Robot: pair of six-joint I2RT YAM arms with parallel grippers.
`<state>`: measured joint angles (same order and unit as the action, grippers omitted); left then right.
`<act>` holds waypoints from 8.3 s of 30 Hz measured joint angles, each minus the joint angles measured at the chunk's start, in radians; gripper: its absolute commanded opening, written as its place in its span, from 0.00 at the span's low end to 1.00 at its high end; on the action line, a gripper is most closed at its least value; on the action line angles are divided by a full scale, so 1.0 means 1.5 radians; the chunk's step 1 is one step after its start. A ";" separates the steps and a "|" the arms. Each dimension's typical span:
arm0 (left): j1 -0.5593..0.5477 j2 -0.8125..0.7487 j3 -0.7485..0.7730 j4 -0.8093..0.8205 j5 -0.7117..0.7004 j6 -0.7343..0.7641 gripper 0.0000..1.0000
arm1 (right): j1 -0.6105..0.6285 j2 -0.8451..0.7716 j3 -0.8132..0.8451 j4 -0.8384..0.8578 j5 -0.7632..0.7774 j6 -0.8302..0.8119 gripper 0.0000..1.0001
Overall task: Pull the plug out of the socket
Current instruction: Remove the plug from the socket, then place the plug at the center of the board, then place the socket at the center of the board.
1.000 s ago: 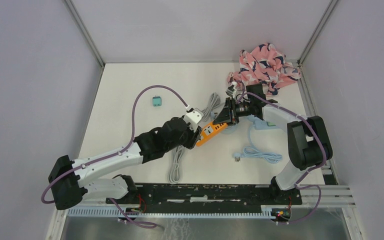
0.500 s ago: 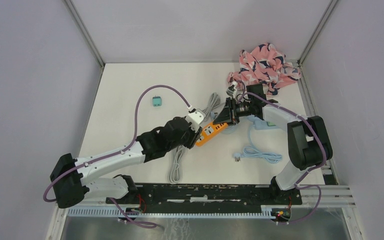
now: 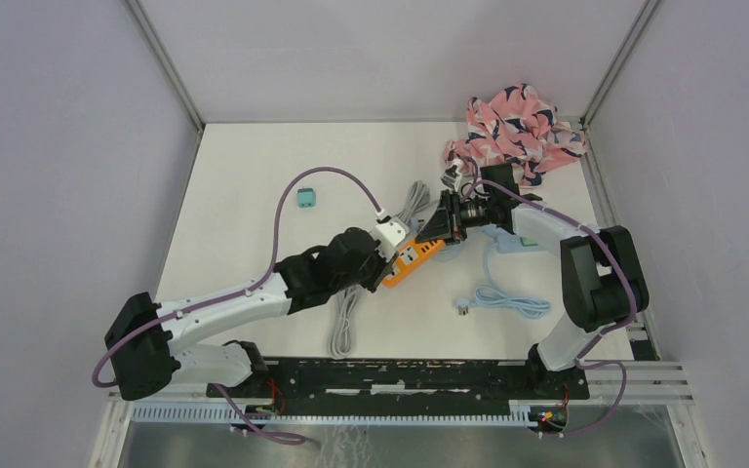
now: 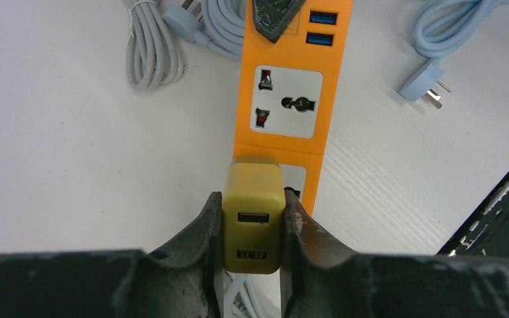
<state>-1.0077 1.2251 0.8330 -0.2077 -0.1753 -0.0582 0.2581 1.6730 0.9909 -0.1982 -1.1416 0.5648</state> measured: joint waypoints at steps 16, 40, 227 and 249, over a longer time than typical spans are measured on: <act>-0.009 0.023 0.024 -0.053 -0.027 -0.003 0.03 | 0.031 0.011 0.005 0.014 0.021 -0.017 0.00; -0.014 -0.062 -0.104 0.099 -0.030 -0.062 0.03 | 0.032 0.017 0.038 -0.073 0.013 -0.088 0.00; 0.699 -0.150 -0.328 0.423 0.282 -0.540 1.00 | 0.010 0.017 0.050 -0.135 -0.017 -0.137 0.00; 0.314 -0.211 -0.321 0.499 0.416 -0.447 1.00 | 0.010 0.017 0.051 -0.139 -0.017 -0.143 0.00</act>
<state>-0.5362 0.9089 0.3511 0.5407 0.4492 -0.7284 0.2729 1.6981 1.0676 -0.4065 -1.1671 0.3504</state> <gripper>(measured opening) 0.997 0.408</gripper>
